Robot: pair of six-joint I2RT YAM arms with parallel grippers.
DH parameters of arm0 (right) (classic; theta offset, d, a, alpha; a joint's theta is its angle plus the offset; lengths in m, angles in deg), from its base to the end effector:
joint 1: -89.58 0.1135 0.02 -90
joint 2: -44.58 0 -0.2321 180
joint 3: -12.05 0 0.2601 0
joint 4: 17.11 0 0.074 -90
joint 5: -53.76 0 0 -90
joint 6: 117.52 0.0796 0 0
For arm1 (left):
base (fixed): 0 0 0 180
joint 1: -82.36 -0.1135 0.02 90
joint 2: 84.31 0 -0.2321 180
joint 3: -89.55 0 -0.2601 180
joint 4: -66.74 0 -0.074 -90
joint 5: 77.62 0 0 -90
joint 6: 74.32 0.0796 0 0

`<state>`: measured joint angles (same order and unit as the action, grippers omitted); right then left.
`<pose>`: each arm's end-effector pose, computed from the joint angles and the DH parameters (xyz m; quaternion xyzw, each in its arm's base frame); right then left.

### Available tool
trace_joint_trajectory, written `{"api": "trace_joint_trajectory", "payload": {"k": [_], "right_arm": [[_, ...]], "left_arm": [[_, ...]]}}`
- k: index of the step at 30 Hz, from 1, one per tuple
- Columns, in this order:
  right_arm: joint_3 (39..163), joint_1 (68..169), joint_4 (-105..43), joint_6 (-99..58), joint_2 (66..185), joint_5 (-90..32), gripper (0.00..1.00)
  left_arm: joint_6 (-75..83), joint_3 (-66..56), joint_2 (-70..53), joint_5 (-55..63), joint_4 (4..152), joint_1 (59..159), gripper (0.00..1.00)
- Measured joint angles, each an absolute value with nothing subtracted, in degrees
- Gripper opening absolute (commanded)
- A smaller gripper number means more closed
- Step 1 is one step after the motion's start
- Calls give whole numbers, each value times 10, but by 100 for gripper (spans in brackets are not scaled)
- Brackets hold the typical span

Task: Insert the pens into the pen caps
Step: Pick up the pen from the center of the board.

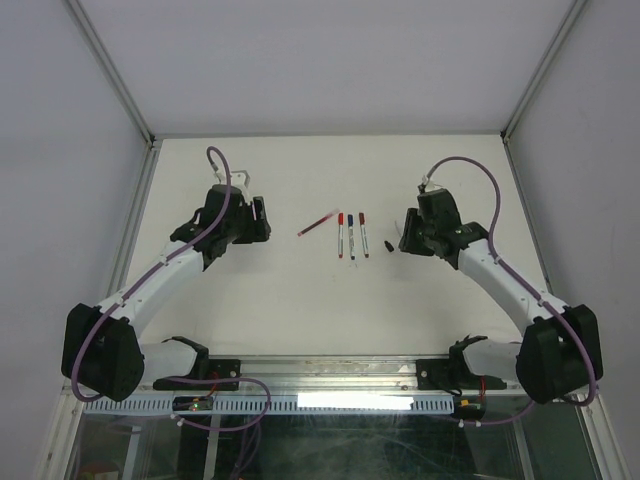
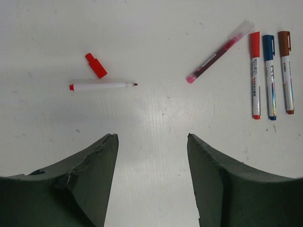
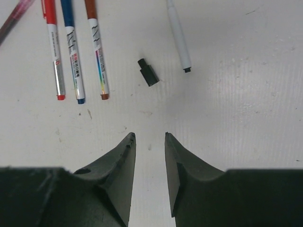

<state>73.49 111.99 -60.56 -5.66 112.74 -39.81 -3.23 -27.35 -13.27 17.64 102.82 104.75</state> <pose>0.2702 0.1061 0.1807 0.0061 0.9398 0.1012 0.3264 0.2916 -0.1123 0.1906 0.0100 0.9197 -0.0981 0.3800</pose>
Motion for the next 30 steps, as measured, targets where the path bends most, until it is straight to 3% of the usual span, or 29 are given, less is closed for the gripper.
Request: {"api": "trace_joint_trajectory", "payload": {"k": [16,30], "right_arm": [[884,1063,-640,-123,1374,-390,33],[952,1057,-661,-167,1469,-401,33]], "left_arm": [[-22,-275,-162,173,1028,1048,61],[-14,-278,-169,173,1028,1048,62]]}}
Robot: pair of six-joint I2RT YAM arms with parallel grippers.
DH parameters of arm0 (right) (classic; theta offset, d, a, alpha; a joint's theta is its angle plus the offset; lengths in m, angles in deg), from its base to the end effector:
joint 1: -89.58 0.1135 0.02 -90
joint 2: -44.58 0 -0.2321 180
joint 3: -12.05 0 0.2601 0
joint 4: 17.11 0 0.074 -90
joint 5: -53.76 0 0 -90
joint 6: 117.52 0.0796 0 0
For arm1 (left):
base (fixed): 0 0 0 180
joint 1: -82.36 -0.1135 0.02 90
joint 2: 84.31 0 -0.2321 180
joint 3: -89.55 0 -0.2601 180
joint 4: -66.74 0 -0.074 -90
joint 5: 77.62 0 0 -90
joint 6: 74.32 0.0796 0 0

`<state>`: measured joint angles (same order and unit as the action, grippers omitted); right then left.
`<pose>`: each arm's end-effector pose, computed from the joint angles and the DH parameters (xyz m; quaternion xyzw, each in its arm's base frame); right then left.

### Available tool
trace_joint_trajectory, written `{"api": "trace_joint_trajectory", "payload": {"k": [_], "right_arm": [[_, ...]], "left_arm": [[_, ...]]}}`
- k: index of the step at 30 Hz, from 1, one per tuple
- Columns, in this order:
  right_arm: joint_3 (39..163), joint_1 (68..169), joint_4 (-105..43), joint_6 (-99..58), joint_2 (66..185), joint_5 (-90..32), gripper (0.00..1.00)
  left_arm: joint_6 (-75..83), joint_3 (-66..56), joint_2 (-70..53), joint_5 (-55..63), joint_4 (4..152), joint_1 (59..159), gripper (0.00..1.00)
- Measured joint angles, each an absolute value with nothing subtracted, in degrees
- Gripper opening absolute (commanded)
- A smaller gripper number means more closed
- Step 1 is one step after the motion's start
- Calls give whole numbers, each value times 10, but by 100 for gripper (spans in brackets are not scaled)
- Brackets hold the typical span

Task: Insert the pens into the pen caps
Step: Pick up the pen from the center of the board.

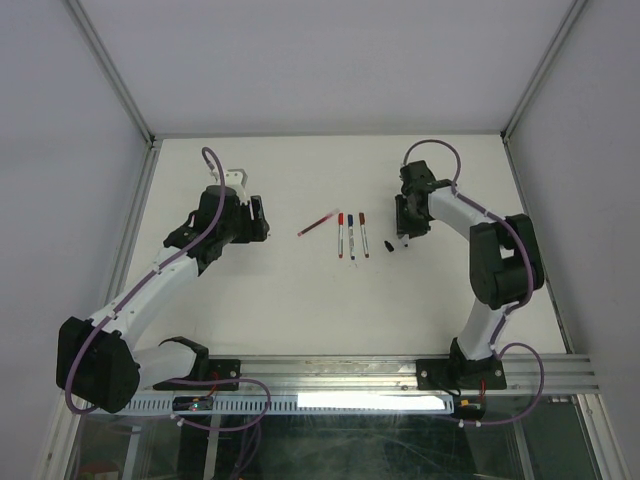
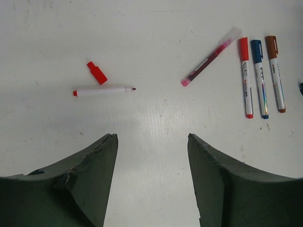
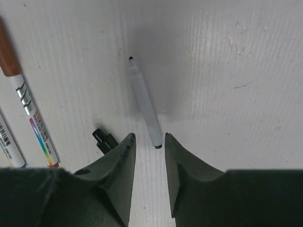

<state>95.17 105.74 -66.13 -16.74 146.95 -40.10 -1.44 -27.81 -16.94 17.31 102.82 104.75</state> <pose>0.3589 0.0984 0.1119 -0.0397 0.9807 0.0117 0.1909 0.2855 -0.1102 0.2061 0.0239 0.9083 -0.1037 0.4046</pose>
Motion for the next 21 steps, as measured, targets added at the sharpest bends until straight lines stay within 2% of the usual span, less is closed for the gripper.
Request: {"api": "trace_joint_trajectory", "payload": {"k": [10,21], "right_arm": [[959,1055,-666,-178,1509,-400,28],[962,1055,-667,-180,1513,-401,9]], "left_arm": [[-14,-278,-169,174,1028,1048,62],[-14,-278,-169,174,1028,1048,63]]}}
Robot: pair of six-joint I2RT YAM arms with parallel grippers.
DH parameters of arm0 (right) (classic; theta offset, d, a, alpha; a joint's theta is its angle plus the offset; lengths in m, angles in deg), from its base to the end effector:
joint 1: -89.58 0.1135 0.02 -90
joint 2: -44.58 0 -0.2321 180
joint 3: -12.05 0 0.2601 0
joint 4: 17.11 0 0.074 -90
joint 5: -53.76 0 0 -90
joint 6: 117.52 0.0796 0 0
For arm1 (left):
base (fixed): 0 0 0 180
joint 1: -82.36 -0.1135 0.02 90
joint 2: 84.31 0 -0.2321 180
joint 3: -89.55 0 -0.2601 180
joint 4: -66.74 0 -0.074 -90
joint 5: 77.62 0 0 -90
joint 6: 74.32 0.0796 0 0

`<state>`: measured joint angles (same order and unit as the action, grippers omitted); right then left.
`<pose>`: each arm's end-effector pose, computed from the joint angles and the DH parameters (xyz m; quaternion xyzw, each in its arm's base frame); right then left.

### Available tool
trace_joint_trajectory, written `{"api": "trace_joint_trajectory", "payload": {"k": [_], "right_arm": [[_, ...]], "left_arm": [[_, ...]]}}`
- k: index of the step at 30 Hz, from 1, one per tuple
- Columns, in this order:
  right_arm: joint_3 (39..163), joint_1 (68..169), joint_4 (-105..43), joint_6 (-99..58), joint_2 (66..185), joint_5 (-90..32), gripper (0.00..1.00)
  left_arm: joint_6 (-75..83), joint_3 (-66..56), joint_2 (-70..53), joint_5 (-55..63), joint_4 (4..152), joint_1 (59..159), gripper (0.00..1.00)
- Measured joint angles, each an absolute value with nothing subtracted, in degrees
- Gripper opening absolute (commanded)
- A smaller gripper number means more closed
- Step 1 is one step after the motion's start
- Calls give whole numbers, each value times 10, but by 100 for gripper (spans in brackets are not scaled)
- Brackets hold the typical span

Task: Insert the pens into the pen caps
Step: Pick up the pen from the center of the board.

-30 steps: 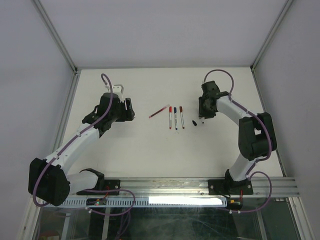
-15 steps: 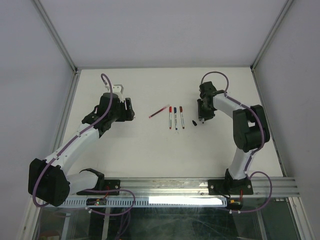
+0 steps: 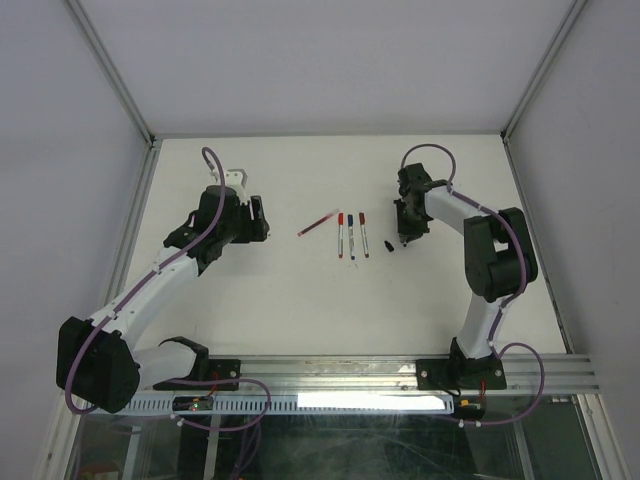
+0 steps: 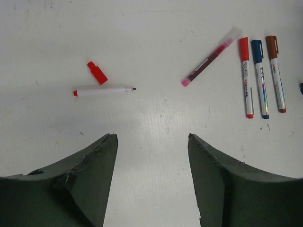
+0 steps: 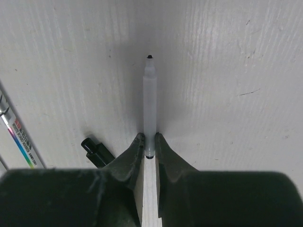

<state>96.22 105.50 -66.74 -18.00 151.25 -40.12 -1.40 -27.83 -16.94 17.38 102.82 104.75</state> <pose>0.3611 0.0974 0.0903 -0.0499 0.9861 0.0016 0.1588 0.2855 -0.1101 0.2060 0.0240 0.9083 -0.1030 0.4046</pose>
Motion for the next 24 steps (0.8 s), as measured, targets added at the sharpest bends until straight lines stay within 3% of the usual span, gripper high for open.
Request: {"api": "trace_joint_trajectory", "payload": {"k": [9,16,24], "right_arm": [[933,1072,-665,-180,1457,-399,6],[867,1162,-651,-151,1342,-382,6],[730,1254,-550,-39,1240,-278,7]], "left_arm": [[-17,-279,-171,164,1027,1047,62],[-66,-306,-202,135,996,1044,64],[-184,-404,-245,51,900,1044,68]]}}
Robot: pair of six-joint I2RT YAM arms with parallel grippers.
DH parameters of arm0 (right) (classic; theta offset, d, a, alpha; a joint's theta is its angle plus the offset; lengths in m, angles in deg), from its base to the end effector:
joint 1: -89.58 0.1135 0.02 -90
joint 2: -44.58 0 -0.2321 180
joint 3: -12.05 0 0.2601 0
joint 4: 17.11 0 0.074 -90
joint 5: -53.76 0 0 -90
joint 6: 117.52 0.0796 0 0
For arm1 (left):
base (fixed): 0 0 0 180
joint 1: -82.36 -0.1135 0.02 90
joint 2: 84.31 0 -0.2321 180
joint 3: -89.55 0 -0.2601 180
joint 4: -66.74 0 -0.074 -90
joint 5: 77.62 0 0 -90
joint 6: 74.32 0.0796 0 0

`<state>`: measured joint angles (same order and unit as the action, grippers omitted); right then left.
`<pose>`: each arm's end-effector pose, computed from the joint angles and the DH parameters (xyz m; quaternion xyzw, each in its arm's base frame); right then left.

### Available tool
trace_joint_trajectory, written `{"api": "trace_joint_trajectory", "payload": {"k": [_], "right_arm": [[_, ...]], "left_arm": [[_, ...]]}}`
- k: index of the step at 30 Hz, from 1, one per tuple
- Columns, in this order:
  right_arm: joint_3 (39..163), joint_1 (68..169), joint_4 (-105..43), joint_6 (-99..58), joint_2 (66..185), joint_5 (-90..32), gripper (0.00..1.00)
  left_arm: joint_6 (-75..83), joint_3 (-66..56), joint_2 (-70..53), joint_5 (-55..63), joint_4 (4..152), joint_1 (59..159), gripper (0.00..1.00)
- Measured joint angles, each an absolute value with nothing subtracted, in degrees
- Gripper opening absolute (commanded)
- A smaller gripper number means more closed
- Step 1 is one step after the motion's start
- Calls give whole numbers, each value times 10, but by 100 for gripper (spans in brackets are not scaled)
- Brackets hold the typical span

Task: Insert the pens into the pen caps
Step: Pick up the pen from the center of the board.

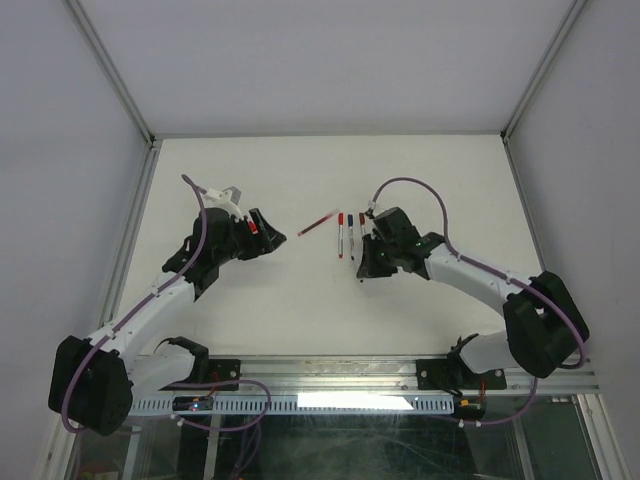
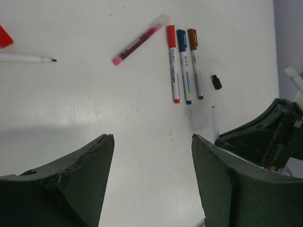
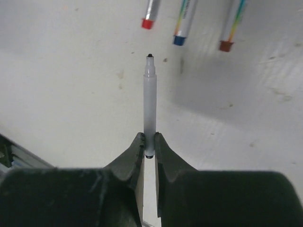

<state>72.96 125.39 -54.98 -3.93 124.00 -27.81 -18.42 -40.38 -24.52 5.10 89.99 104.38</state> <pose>0.2434 0.1900 0.1319 -0.1227 0.9470 0.2040 0.2157 0.2631 -0.1173 0.1869 -0.0621 0.8752 -0.2733 0.3942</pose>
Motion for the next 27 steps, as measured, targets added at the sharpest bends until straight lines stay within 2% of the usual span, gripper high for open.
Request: {"api": "trace_joint_trajectory", "payload": {"k": [6,15,27], "right_arm": [[673,1311,-433,52,1236,-233,7],[667,1350,-297,133,1266,-198,8],[699,1382,-249,166,1309,-181,8]], "left_arm": [[-266,-470,-214,-28,799,1044,69],[-332,-514,-194,-65,714,1067,70],[-355,-527,-162,-76,653,1083,66]]}}
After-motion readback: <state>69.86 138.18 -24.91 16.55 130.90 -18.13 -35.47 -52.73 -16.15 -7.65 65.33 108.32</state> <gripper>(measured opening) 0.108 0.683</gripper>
